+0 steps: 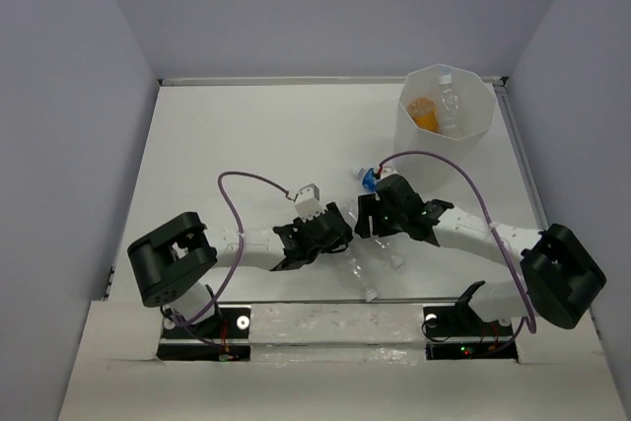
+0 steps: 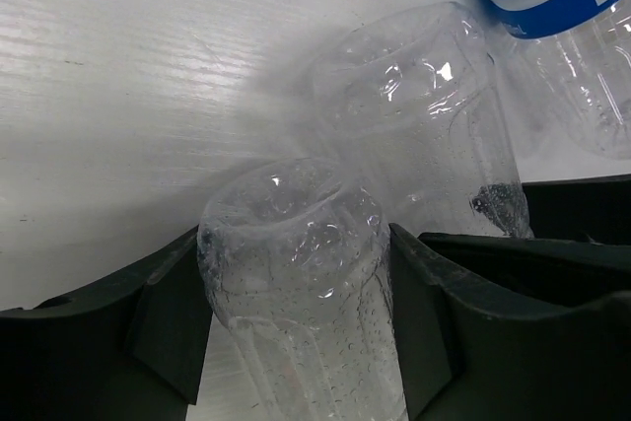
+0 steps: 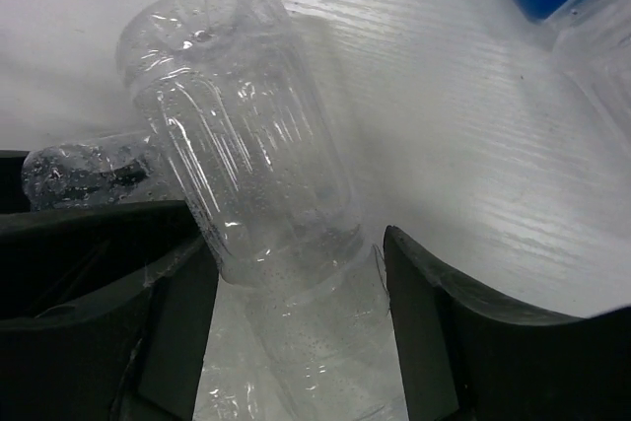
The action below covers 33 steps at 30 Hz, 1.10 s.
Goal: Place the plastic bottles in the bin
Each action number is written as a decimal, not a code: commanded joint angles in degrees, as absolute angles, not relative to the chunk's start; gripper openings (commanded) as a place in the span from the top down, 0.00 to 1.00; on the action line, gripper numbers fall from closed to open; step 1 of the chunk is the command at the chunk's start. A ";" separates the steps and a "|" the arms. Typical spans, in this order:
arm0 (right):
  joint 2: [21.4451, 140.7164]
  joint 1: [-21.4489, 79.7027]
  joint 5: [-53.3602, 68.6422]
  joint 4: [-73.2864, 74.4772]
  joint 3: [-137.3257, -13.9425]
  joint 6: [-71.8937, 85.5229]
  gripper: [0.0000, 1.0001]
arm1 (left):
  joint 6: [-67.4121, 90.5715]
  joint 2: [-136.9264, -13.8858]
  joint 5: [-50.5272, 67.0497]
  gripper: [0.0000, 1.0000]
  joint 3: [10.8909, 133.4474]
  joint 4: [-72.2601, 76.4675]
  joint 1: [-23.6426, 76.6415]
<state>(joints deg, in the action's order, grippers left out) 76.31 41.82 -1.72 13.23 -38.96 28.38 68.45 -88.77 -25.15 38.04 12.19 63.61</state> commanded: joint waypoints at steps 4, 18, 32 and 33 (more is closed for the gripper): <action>71.20 43.42 -3.25 10.02 -40.78 28.65 0.48 | 67.59 -84.65 -30.85 0.48 33.76 11.52 63.37; 61.34 43.42 -22.82 10.66 -69.50 10.83 0.55 | 61.70 -63.91 -35.16 0.66 27.33 6.77 63.46; 77.51 14.94 -21.01 -13.08 -81.84 8.43 0.61 | 54.67 -51.16 -37.09 0.66 27.16 5.10 63.46; 78.13 14.25 -20.57 -14.05 -81.04 8.61 0.61 | 54.41 -50.72 -37.26 0.66 27.25 5.01 63.46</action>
